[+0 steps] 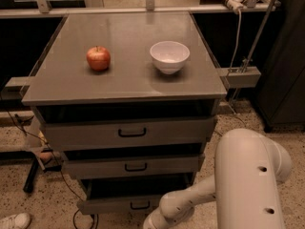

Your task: Open bottom drawer

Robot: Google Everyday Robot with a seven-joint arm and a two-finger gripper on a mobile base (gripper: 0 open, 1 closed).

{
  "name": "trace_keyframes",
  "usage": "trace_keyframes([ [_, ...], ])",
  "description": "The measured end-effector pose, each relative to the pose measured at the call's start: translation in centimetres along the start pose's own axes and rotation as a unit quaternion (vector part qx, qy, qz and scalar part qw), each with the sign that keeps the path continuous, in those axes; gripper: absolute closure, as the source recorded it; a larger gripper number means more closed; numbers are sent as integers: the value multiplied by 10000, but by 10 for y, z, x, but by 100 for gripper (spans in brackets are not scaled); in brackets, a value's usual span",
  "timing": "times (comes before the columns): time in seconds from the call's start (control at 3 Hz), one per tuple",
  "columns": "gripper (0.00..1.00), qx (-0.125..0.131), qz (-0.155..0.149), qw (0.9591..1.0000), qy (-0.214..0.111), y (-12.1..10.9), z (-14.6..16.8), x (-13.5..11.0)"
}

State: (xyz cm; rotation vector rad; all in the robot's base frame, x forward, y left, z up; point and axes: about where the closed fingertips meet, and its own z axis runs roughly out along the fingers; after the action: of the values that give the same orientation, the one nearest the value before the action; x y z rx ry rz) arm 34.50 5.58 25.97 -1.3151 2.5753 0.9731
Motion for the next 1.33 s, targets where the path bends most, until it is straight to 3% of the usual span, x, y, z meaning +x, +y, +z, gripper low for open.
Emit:
trace_keyframes([
  [0.67,0,486,-273,9977,-380,-38,-1,-58],
  [1.33,0,639,-557,9952,-499,-73,14,-105],
])
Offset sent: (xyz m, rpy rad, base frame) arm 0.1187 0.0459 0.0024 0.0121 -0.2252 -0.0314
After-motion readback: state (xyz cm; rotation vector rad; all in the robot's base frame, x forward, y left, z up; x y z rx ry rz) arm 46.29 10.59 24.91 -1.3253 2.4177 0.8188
